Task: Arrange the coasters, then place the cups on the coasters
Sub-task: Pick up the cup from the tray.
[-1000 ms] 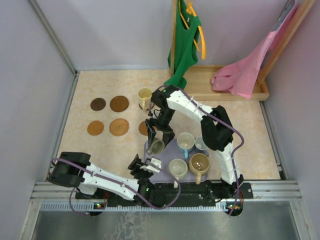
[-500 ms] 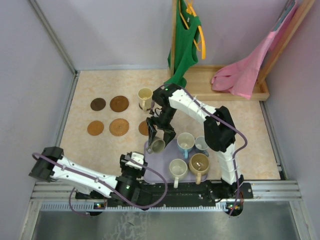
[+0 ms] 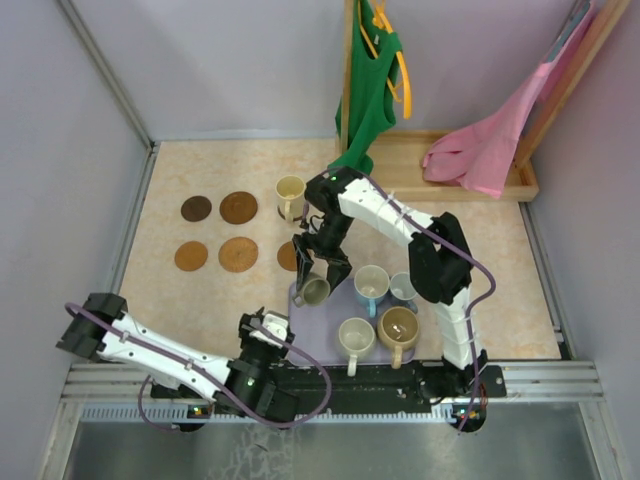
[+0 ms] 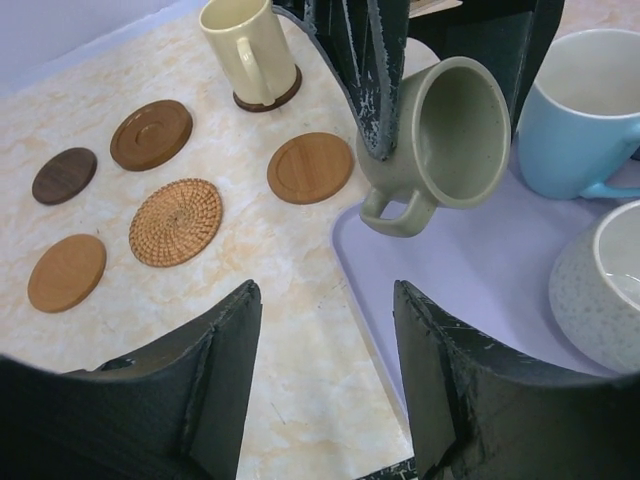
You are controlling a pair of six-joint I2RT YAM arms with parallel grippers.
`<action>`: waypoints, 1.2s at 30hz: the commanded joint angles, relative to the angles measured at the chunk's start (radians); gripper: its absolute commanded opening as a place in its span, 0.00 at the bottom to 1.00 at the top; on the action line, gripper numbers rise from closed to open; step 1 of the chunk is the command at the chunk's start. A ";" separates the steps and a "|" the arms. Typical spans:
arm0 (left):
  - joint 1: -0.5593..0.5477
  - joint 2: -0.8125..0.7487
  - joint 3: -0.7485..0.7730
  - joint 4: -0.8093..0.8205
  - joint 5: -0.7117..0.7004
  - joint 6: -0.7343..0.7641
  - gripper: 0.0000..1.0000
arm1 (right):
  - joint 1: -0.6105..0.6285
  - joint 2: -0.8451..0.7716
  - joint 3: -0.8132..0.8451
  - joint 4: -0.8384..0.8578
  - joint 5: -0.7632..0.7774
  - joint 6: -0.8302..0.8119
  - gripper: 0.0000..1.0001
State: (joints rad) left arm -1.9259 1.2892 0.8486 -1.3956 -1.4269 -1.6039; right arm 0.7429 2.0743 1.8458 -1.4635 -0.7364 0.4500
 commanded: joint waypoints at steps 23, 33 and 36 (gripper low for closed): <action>0.008 0.455 0.081 -0.017 -0.066 0.039 0.69 | -0.019 -0.121 -0.078 -0.032 -0.067 -0.042 0.00; 0.042 0.515 0.112 -0.019 -0.061 -0.004 0.71 | 0.038 -0.112 -0.126 -0.031 -0.064 -0.020 0.00; 0.045 0.484 0.089 -0.019 -0.060 -0.032 0.71 | 0.042 -0.094 -0.103 -0.032 -0.067 -0.007 0.00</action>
State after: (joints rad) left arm -1.8885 1.8065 0.9466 -1.4036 -1.4738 -1.5826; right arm 0.7689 2.0243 1.7149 -1.4738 -0.7647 0.4175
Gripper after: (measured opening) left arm 0.706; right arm 0.659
